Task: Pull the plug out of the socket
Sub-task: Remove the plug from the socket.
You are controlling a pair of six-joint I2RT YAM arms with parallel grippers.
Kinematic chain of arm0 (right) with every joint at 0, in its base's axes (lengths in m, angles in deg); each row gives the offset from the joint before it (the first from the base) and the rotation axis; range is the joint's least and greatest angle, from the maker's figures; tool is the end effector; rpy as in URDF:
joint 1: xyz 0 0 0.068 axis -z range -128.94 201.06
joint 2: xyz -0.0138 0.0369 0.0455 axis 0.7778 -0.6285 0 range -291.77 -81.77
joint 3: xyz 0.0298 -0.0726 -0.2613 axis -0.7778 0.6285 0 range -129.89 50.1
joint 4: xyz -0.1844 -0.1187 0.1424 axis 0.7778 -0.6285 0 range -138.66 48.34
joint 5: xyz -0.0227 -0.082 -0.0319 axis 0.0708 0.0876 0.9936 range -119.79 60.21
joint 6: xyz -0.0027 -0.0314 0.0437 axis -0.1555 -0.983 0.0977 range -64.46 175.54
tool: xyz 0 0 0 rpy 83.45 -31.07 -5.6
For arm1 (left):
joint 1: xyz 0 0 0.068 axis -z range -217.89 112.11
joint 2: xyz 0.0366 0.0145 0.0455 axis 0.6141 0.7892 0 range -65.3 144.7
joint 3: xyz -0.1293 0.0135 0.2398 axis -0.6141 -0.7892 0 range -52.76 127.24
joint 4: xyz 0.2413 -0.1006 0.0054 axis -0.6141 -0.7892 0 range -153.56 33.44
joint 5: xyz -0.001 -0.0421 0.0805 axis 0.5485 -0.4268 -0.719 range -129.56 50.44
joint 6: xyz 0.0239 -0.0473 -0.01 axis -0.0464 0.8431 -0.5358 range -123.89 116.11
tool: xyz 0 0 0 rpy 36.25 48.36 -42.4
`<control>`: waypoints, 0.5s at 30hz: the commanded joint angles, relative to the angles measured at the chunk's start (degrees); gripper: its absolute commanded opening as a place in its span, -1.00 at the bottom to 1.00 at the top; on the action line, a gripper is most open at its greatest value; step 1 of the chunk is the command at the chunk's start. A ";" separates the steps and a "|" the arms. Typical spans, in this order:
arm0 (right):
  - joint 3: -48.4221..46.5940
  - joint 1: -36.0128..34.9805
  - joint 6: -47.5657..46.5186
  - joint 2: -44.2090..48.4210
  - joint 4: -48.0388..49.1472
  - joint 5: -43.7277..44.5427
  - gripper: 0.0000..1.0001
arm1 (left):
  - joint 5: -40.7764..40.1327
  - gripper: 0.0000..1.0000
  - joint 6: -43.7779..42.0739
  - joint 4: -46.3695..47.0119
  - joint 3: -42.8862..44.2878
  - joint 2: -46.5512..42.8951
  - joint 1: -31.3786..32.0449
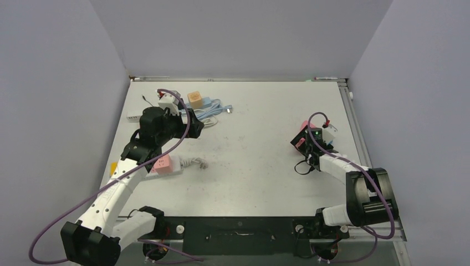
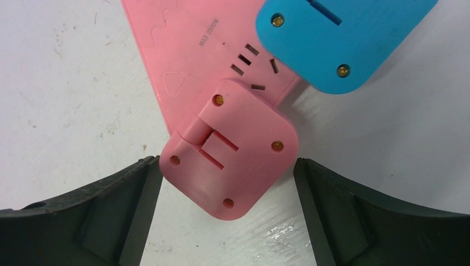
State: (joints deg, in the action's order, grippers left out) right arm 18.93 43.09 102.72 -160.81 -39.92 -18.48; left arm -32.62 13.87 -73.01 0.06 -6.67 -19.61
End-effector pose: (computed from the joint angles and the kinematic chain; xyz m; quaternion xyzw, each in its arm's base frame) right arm 0.2526 0.0284 0.1528 0.3444 0.8572 0.0911 0.3719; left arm 0.2205 -0.0772 0.3323 0.0375 0.8286 -0.2199 0.5135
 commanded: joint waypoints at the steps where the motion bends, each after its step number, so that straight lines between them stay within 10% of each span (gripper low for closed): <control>1: -1.67 -1.69 -0.79 1.14 3.34 3.41 0.80 | 0.84 0.92 -0.27 2.16 0.78 -0.45 0.17; 15: -2.02 -1.29 -1.13 -0.33 3.46 5.63 0.47 | 1.25 0.92 -0.09 1.87 0.74 0.96 0.59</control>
State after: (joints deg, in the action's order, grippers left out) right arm 18.90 41.61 101.64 -160.81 -38.68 -15.18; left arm -31.96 13.90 -73.03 0.06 -6.03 -19.47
